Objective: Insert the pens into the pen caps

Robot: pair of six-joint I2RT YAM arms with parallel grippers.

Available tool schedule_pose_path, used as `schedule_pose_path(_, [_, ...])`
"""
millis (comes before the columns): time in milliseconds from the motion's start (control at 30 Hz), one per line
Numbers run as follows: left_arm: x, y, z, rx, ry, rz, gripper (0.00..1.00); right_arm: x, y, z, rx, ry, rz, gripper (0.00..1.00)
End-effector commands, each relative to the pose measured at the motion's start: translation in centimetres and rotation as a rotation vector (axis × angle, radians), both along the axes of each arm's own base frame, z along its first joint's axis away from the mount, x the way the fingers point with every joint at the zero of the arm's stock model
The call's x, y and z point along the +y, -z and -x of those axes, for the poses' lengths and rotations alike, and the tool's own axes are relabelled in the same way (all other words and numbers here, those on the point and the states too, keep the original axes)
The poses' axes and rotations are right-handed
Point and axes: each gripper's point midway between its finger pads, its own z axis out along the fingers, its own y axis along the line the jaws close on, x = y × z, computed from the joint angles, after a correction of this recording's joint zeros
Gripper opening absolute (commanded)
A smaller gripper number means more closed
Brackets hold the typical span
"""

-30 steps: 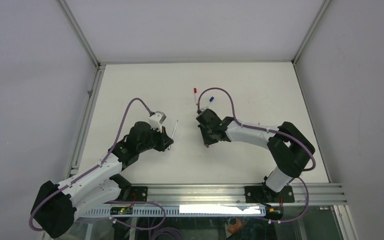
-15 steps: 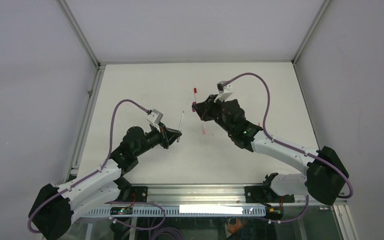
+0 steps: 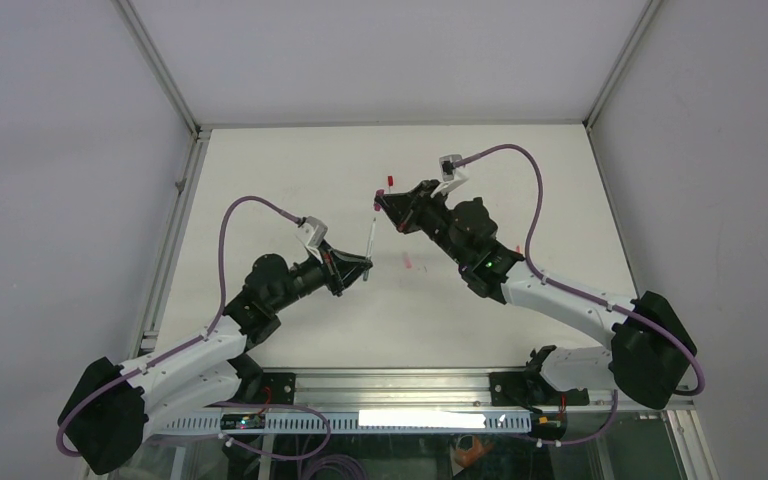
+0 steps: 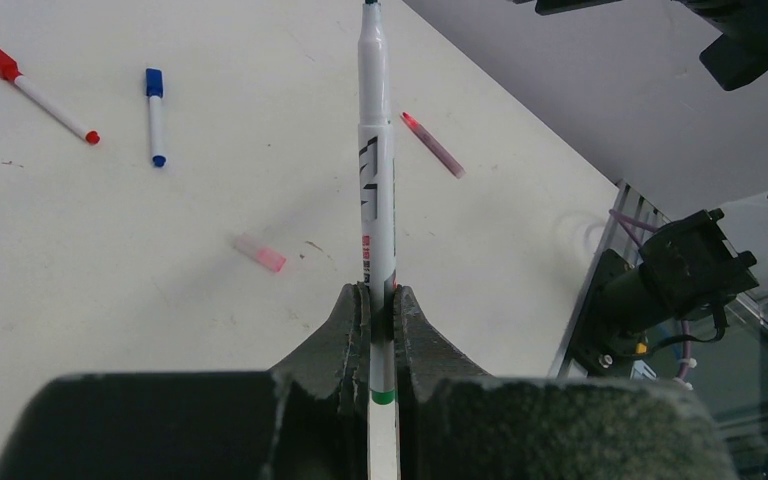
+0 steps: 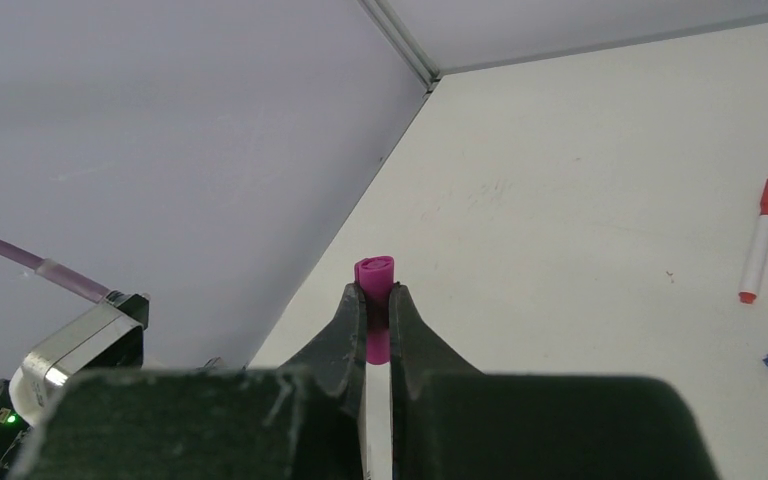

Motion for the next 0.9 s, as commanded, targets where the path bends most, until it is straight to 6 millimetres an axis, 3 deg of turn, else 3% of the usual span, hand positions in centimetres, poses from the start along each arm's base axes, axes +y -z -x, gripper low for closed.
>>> schedule_pose_path(0, [-0.4, -2.3, 0.1, -0.080, 0.011, 0.043, 0.00, 0.4, -3.3, 0.7, -0.040, -0.041, -0.066, 0.00])
schedule_pose_path(333, [0.1, -1.9, 0.0, -0.082, -0.008, 0.014, 0.00, 0.7, -1.7, 2.1, 0.028, -0.098, -0.058, 0.00])
schedule_pose_path(667, [0.3, -1.6, 0.0, -0.078, -0.012, 0.008, 0.00, 0.3, -1.8, 2.3, 0.018, -0.089, -0.047, 0.00])
schedule_pose_path(867, [0.1, -1.4, 0.1, -0.068, -0.003, 0.004, 0.00, -0.1, -3.1, 2.2, -0.021, -0.068, -0.066, 0.00])
